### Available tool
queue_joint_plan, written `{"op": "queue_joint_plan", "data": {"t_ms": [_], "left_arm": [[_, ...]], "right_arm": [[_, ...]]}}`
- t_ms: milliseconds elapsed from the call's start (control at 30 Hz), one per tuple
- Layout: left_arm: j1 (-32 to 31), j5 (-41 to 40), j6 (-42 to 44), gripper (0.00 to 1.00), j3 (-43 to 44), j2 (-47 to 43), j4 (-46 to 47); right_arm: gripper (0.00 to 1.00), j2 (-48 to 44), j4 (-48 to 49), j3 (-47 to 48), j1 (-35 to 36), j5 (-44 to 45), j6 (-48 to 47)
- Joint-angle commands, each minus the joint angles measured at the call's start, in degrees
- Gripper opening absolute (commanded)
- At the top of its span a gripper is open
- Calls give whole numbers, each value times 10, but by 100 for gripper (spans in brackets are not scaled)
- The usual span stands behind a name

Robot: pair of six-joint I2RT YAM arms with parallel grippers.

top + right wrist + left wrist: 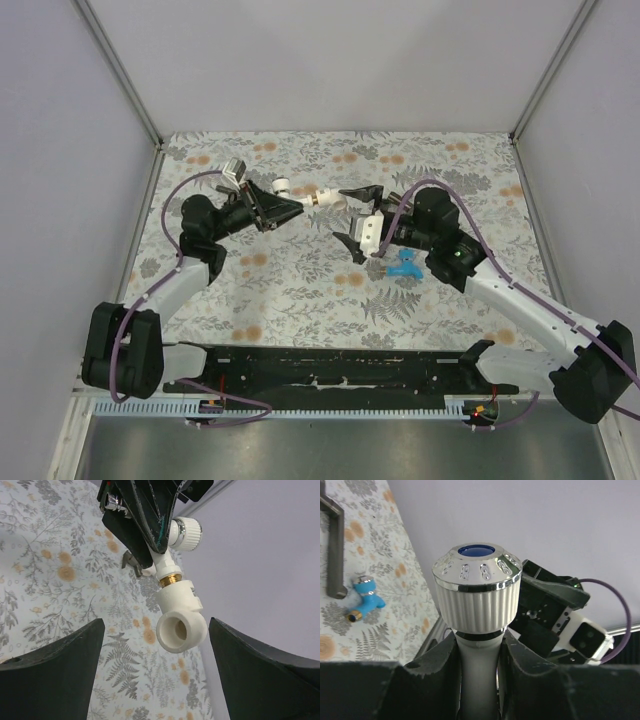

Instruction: Install the water faucets

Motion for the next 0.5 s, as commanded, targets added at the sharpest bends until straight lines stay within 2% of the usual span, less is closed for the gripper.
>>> {"op": "queue_joint_plan", "data": {"t_ms": [0,167,267,467], "left_arm": [[3,39,-90,2,51,-23,-19],[2,56,-82,2,80,-32,-126],[3,62,-93,2,87,-31,-132],[3,87,-106,2,108,-25,-151]], "right_arm": [[91,-13,79,-20,16,60,-62],[87,-11,106,-27,21,74,-81],[87,-8,133,-32,21,76,-81],[84,6,125,-16,22,59,-89]]}}
